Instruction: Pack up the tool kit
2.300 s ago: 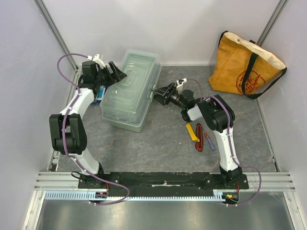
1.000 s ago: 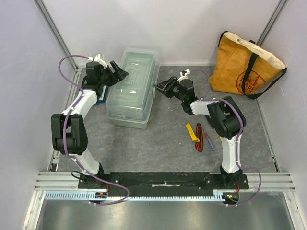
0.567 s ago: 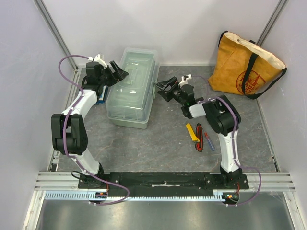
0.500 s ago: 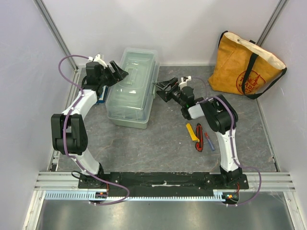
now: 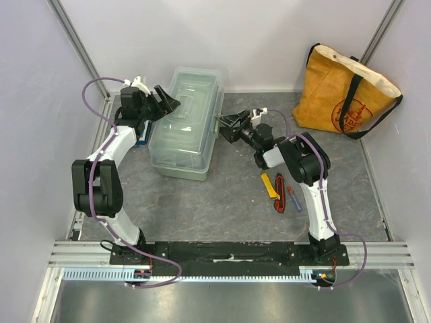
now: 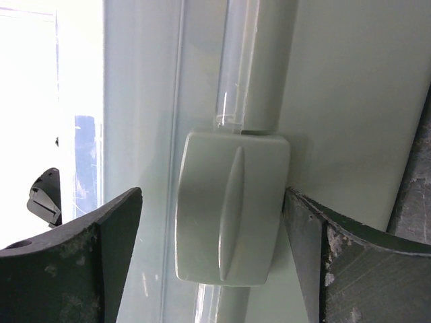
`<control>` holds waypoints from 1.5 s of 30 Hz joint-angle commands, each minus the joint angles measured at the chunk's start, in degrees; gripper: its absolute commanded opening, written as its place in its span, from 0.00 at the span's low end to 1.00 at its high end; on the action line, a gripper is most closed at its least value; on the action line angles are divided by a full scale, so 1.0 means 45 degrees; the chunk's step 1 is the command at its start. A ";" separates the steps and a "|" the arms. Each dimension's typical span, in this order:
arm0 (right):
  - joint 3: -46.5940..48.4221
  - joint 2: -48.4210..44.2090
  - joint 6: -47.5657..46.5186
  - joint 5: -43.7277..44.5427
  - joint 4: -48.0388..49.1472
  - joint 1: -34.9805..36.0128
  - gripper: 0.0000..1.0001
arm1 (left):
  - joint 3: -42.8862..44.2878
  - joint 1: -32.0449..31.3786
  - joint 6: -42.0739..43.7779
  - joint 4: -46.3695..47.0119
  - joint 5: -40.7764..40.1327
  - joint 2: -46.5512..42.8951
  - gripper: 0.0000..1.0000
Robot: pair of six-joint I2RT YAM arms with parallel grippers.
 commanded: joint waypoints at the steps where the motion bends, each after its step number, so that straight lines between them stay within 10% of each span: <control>1: 0.1526 -0.0384 -0.0789 -0.3029 0.0988 0.1854 0.84 | -0.1411 -0.2916 -0.2545 -0.3287 0.6121 0.1563 0.79; 9: 0.1585 -0.0580 -0.1416 -0.2699 0.0165 0.1991 0.54 | -0.1548 -0.3170 -0.2780 -0.3013 0.6278 0.1680 0.73; 33: 0.1448 -0.2142 -0.4228 -0.0589 -0.5087 0.2167 0.46 | -0.1587 -0.3346 -0.2644 -0.3383 0.5595 0.1798 0.72; 40: 0.1506 -0.2358 -0.4600 -0.0218 -0.6241 0.2186 0.52 | -0.1509 -0.3307 -0.2566 -0.3579 0.5360 0.1778 0.72; 45: 0.0981 -0.2241 -0.4386 -0.0217 -0.6165 0.2128 0.86 | -0.1470 -0.3229 -0.2488 -0.3716 0.5204 0.1662 0.72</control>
